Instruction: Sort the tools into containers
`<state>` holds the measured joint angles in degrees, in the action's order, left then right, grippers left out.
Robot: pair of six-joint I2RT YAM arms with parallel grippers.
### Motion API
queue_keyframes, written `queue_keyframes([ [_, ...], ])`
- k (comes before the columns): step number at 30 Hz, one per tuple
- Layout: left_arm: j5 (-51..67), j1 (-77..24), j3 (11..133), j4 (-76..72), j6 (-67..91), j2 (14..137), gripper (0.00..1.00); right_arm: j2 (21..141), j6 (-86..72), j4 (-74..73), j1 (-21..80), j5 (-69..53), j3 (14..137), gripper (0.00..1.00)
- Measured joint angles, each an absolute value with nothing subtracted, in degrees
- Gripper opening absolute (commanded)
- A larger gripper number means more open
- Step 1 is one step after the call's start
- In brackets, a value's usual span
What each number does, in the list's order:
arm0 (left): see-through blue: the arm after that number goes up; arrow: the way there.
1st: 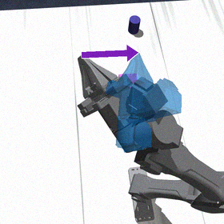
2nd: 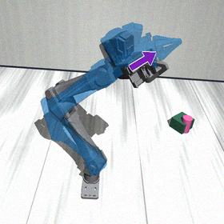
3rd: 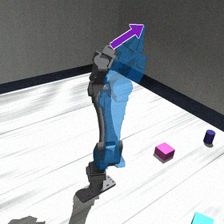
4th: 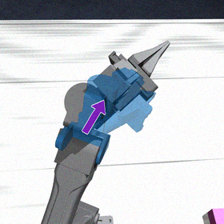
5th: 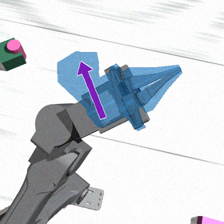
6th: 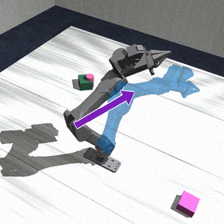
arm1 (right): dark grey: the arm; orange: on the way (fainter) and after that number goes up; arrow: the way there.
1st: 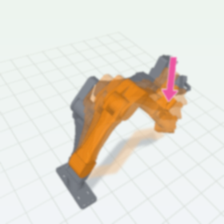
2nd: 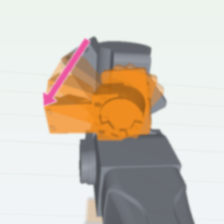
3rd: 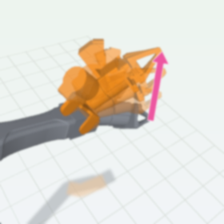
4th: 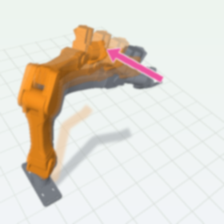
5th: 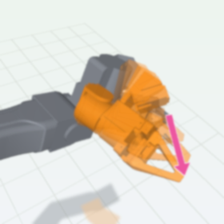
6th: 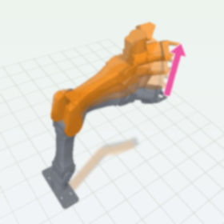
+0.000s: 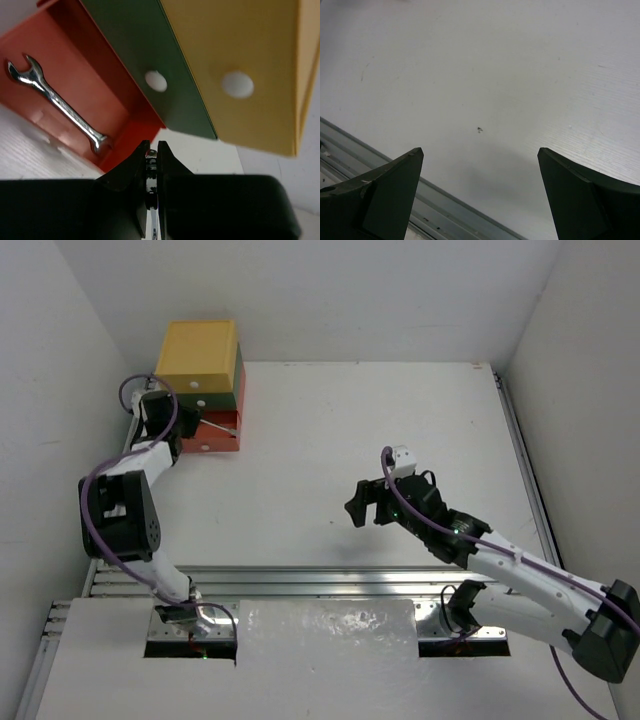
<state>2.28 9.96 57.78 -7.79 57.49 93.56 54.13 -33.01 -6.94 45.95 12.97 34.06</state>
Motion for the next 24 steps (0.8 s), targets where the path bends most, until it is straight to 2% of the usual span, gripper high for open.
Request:
queue_keyframes([
  [7,1.5,11.3,64.6,-4.9,58.9,100.8,0.01,51.7,-32.3,-9.2,45.7,13.9,32.8,0.97],
  [10,0.6,11.4,64.6,-4.9,59.4,100.9,0.16,52.0,-32.0,-9.2,45.7,13.6,32.7,0.98],
  [13,-0.8,11.6,64.6,-4.9,59.4,101.0,0.22,52.7,-31.9,-9.2,45.6,12.9,32.7,0.98],
  [14,-0.8,11.9,64.8,-4.8,59.5,101.3,0.37,52.9,-31.9,-9.2,45.6,12.8,32.7,0.98],
  [16,-0.8,12.6,65.6,-4.8,59.5,102.1,0.44,53.1,-31.7,-9.1,45.6,12.4,32.7,0.98],
  [22,-0.7,14.3,66.0,-5.0,59.9,102.5,0.47,53.4,-31.4,-9.1,45.6,11.7,32.7,0.98],
  [23,-0.8,14.5,65.7,-4.9,59.9,101.9,0.49,53.5,-31.4,-9.1,45.6,11.7,32.7,0.98],
  [24,-0.9,14.6,65.3,-4.6,59.8,101.1,0.56,53.6,-31.4,-9.1,45.6,11.7,32.7,0.98],
])
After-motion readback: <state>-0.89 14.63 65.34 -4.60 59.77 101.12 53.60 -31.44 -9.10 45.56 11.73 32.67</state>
